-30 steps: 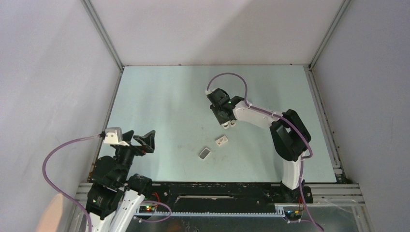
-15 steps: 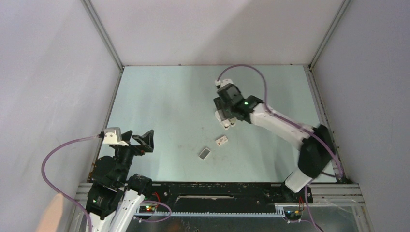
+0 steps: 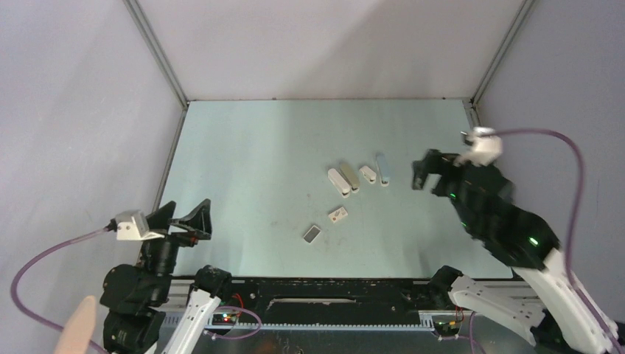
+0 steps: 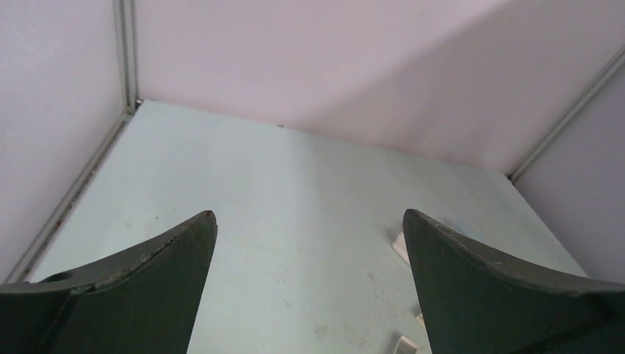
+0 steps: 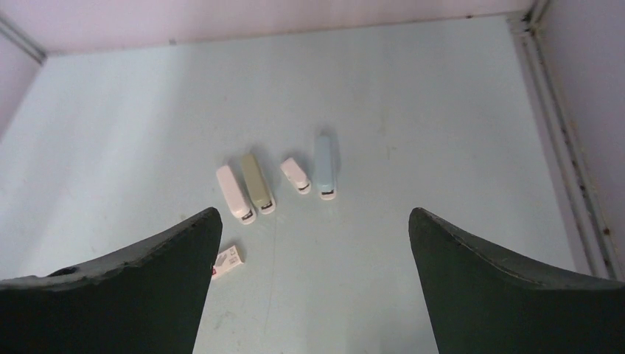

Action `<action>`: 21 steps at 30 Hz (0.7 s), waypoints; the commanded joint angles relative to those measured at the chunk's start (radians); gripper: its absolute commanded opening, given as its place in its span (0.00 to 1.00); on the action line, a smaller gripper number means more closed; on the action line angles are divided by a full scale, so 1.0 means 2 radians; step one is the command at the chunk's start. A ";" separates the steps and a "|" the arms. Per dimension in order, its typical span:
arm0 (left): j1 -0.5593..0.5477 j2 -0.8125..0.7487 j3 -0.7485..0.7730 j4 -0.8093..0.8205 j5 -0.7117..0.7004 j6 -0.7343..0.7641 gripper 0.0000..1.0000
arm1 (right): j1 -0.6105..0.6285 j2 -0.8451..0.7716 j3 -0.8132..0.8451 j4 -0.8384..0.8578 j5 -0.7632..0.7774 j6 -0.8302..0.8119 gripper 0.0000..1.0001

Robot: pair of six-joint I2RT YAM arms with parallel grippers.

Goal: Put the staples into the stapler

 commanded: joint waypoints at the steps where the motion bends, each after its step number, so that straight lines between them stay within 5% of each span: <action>1: 0.004 -0.006 0.038 -0.027 -0.035 0.024 1.00 | 0.000 -0.072 -0.007 -0.080 0.058 0.034 0.99; 8: 0.004 -0.042 0.064 -0.041 -0.076 0.040 0.98 | 0.001 -0.172 -0.015 -0.141 0.086 0.056 1.00; 21: 0.004 -0.139 -0.027 0.005 -0.133 0.015 0.98 | 0.006 -0.316 -0.134 -0.074 0.104 0.022 1.00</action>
